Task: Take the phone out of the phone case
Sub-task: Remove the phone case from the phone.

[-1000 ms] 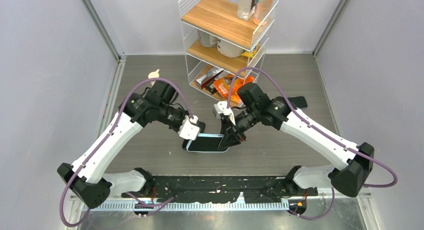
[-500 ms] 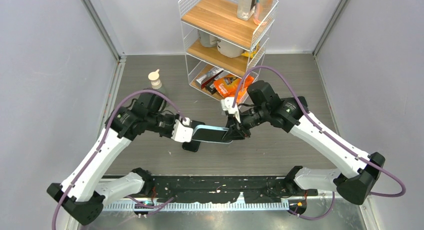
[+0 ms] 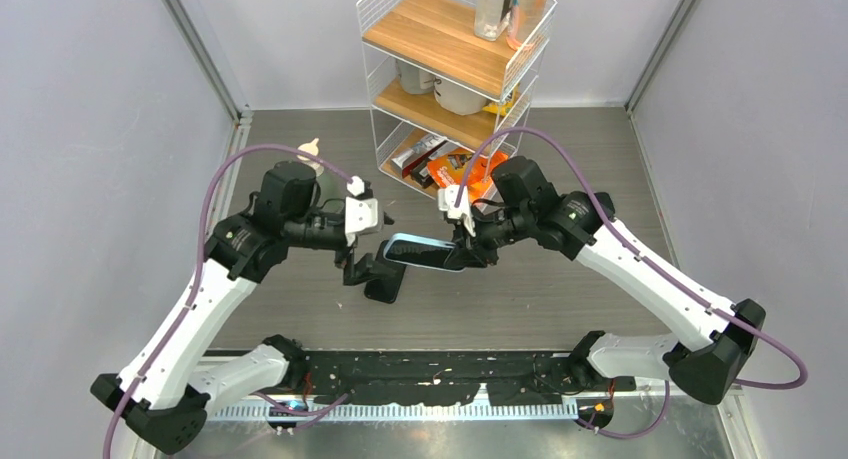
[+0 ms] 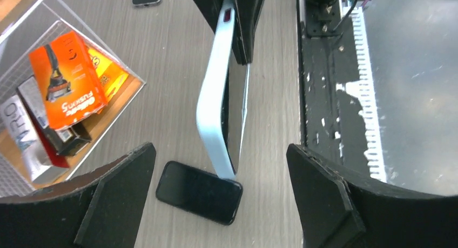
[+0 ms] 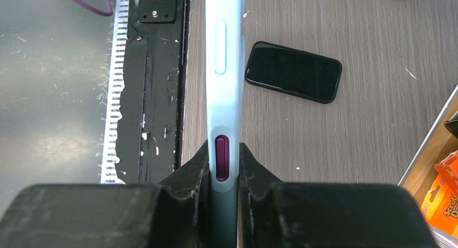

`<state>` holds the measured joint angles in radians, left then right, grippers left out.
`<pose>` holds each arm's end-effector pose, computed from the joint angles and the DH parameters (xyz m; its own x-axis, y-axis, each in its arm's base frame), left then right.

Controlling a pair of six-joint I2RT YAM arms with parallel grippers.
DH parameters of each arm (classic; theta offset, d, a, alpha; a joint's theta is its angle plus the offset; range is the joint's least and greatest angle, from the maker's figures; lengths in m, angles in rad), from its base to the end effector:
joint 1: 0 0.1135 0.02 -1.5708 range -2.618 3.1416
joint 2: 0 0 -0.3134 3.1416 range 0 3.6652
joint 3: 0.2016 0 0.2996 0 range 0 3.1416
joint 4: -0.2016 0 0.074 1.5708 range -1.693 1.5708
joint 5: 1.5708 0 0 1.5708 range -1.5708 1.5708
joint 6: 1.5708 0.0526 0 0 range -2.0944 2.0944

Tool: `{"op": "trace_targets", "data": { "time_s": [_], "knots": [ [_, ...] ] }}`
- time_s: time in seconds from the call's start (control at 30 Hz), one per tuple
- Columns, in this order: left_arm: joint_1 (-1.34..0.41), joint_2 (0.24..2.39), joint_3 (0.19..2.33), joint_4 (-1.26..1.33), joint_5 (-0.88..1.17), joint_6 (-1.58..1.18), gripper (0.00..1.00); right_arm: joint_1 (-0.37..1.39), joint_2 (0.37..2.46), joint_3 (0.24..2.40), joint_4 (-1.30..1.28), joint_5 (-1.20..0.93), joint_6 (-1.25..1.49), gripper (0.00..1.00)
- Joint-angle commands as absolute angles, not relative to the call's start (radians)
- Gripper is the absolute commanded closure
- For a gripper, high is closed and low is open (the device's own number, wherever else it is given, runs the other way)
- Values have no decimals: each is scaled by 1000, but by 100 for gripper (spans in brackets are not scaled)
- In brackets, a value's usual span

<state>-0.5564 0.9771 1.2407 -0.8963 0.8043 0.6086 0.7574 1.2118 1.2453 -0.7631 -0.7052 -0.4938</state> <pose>0.1511 -0.1386 0.4423 0.0795 0.4176 -0.9052 0.9923 0.0530 0.1116 0.1846 0.2215 0.4007 -0.0121 -0.5082 -0.8612 -0.9994 -0.0221 0.0271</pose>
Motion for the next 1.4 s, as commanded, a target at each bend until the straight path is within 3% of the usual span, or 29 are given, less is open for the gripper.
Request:
{"op": "trace_targets", "data": {
  "time_s": [0.0, 0.33, 0.4, 0.5, 0.67, 0.73, 0.9, 0.93, 1.07, 1.13, 1.37],
  "knots": [
    [-576, 1015, 1216, -661, 906, 344, 9, 768, 1210, 1319, -675, -727, -478, 95],
    [-624, 1086, 1155, -534, 920, 253, 48, 773, 1228, 1328, -655, -741, -465, 95],
    [-627, 1097, 1151, -534, 927, 255, 64, 773, 1230, 1330, -653, -743, -463, 94],
    [-628, 1103, 1146, -532, 918, 260, 99, 773, 1230, 1327, -651, -745, -461, 94],
    [-625, 1075, 1125, -511, 888, 265, 100, 772, 1214, 1316, -649, -723, -460, 92],
    [-618, 1050, 1108, -492, 877, 265, 100, 772, 1200, 1309, -648, -707, -461, 87],
    [-556, 984, 1067, -421, 895, 211, 100, 750, 1168, 1296, -636, -684, -443, 54],
    [-536, 974, 1065, -401, 910, 191, 100, 743, 1163, 1296, -634, -684, -430, 40],
    [-453, 936, 1053, -320, 982, 101, 100, 686, 1150, 1301, -613, -715, -386, 7],
    [-423, 918, 1053, -287, 1010, 64, 100, 661, 1144, 1303, -593, -744, -362, 1],
    [-400, 882, 1012, -148, 1067, -89, 100, 628, 1168, 1313, -531, -864, -306, 1]
  ]
}}
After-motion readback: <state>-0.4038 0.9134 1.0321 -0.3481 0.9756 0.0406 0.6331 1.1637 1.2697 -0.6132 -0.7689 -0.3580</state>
